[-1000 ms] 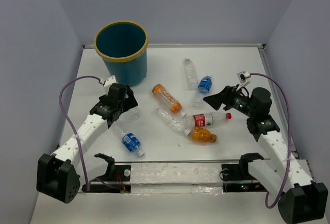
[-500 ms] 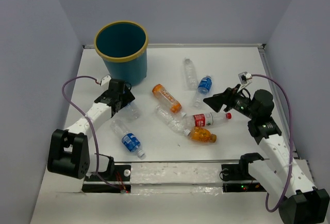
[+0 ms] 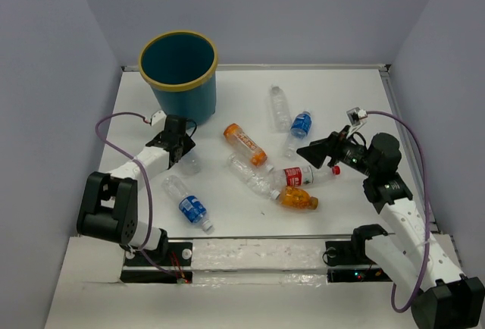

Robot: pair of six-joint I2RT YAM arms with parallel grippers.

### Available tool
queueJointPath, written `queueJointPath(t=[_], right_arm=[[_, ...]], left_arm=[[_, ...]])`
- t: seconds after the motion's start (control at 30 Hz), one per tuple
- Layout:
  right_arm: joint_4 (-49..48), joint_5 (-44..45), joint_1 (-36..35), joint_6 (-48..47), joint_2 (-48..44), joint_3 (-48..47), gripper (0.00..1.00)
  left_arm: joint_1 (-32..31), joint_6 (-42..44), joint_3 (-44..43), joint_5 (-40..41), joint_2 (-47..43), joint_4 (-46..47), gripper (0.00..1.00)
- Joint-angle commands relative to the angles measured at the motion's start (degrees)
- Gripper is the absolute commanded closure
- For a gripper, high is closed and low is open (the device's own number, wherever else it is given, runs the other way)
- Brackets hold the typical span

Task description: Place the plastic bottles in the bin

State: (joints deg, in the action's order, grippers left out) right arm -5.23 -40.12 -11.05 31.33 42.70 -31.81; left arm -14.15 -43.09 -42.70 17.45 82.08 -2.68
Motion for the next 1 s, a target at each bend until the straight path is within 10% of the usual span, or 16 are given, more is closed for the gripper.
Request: queueJointPath(t=[0.0, 0.53, 0.8, 0.97], right_arm=[[-3.6, -1.6, -0.7, 0.3, -0.6, 0.0, 0.01], [-3.4, -1.8, -1.3, -0.4, 0.5, -0.9, 0.01], [-3.3, -0.1, -4.4, 0.0, 2.6, -1.5, 0.01], [-2.9, 2.3, -10.5, -1.4, 3.7, -2.6, 0.01]], left_arm=[[-0.3, 0.0, 0.9, 1.7, -2.5, 1.2, 0.56], [-17.8, 0.6, -3.5, -7.6, -24.5, -3.6, 0.61], [-24.8, 8.2, -24.5, -4.2, -26.1, -2.3, 0.6], [-24.3, 20.5, -40.3, 12.9, -18.6, 2.6, 0.58]])
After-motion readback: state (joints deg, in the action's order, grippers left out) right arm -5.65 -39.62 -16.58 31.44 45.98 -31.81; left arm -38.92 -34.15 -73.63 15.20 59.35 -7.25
